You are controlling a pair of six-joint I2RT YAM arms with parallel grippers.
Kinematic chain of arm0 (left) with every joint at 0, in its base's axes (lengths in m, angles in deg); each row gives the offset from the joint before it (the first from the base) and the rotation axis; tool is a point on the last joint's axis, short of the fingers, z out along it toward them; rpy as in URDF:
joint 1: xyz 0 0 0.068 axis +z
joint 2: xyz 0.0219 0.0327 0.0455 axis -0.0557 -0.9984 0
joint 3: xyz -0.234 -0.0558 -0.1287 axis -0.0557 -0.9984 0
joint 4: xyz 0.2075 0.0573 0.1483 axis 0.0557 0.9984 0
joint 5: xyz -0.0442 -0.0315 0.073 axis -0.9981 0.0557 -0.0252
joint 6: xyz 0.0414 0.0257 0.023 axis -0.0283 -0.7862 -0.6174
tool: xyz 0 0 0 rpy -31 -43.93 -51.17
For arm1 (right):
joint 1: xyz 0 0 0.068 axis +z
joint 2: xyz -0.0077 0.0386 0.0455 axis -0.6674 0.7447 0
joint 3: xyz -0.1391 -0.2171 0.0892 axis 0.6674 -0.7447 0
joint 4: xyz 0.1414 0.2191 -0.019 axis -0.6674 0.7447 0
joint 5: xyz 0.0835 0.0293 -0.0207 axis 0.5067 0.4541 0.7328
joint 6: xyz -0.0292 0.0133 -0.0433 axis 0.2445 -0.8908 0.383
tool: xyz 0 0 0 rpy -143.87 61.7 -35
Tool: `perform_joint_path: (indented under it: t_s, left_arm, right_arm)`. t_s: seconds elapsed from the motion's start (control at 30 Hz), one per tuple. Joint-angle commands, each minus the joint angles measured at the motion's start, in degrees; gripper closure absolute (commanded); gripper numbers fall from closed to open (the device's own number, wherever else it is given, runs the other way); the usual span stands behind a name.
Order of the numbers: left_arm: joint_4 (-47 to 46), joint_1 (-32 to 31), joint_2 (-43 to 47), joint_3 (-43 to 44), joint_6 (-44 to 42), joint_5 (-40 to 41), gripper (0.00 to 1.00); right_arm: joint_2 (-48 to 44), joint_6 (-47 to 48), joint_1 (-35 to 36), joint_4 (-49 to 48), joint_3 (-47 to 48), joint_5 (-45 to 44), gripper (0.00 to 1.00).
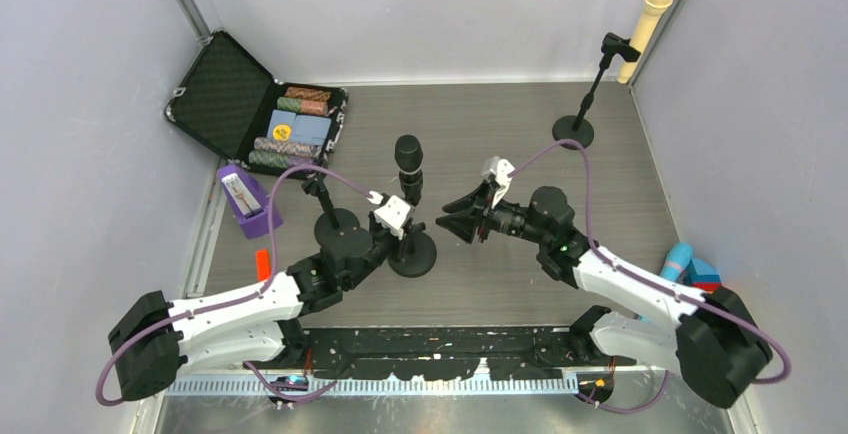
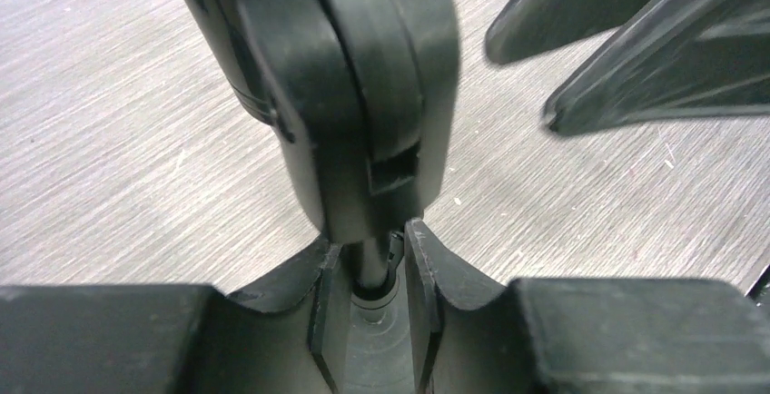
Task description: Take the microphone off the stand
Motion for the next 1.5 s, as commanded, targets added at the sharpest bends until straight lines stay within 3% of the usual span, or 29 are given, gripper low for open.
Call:
perform_joint_path:
  t_s: [0.0, 0.27, 0.53, 0.7, 0.9, 1.07, 1.27, 1.47]
  left_arm:
    - [-1.3, -0.4, 1.5, 1.2, 1.5, -0.2, 0.70]
    - [-0.7, -0.4, 2.1, 2.2, 1.7, -0.6, 0.64]
    - [3.4, -0.4, 5.3, 3.4, 2.9, -2.0, 0.35]
    - [6.5, -0.4, 7.9, 3.7, 4.0, -2.0, 0.36]
    - [11.7, -0.4, 11.0, 3.6, 6.9, -0.2, 0.42]
    - [13.4, -0.4, 13.7, 2.6, 9.3, 0.2, 0.47]
    - [15.8, -0.4, 16.8, 2.3, 9.9, 1.0, 0.37]
    - [18.2, -0.4, 17.7, 3.2, 10.2, 2.1, 0.30]
  right_arm:
    - [-7.3, -1.3, -0.1, 4.5, 2.0, -5.4, 0.55]
    - [-13.9, -2.9, -0.1, 8.8, 2.1, -8.3, 0.54]
    - [-15.0, -10.6, -0.1, 9.1, 2.4, -12.1, 0.51]
    - [-13.8, -18.8, -0.1, 12.1, 4.7, -15.9, 0.49]
    - [-10.1, -23.3, 0.4, 19.0, 11.7, -11.7, 0.49]
    - [-8.5, -16.4, 4.7, 25.4, 16.6, -12.9, 0.46]
    - [-6.1, -6.1, 10.6, 34.9, 21.9, -22.7, 0.43]
    - [-3.7, 1.4, 15.7, 36.8, 24.1, -32.9, 0.37]
